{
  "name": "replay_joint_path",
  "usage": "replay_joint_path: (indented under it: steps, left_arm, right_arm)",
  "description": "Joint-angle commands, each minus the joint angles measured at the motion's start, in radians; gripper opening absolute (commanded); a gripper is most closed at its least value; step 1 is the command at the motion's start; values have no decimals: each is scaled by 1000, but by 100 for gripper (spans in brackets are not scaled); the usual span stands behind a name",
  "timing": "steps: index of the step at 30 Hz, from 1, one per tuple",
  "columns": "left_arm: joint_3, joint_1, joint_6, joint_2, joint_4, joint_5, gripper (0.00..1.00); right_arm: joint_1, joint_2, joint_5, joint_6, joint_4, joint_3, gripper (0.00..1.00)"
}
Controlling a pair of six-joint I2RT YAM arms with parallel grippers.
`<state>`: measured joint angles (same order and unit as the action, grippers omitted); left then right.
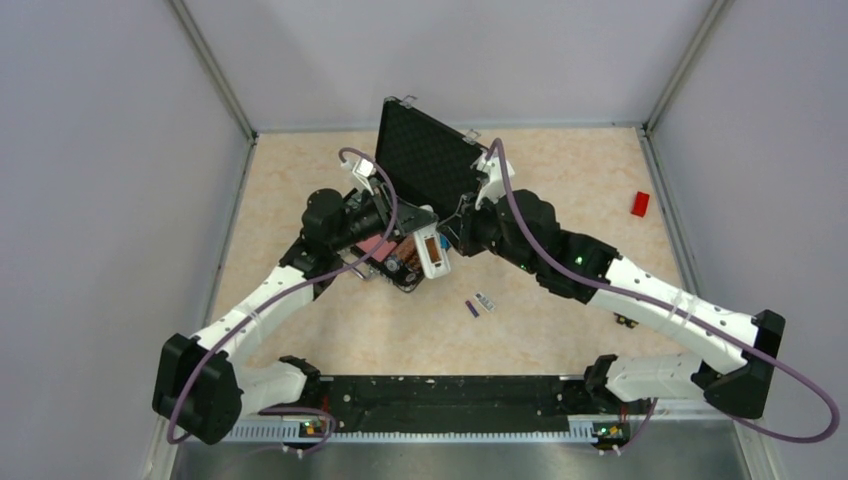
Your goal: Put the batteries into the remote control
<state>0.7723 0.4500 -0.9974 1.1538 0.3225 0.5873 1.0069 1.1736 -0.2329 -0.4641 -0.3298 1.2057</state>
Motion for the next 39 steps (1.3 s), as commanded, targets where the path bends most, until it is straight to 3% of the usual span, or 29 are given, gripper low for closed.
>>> replay_joint_path:
  steps: [1, 16, 27, 39]
  left_arm:
    - [20, 2, -53, 8, 117, 50, 0]
    - [121, 2, -84, 69, -84, 40, 0]
    - [138, 2, -65, 93, -144, 31, 0]
    - [147, -27, -159, 107, -167, 11, 0]
  right_arm:
    - [5, 15, 29, 13, 89, 4, 7]
    - [5, 75, 2, 63, 130, -44, 7]
    - [6, 70, -24, 102, 149, -75, 7]
    - [6, 42, 42, 101, 186, -183, 11]
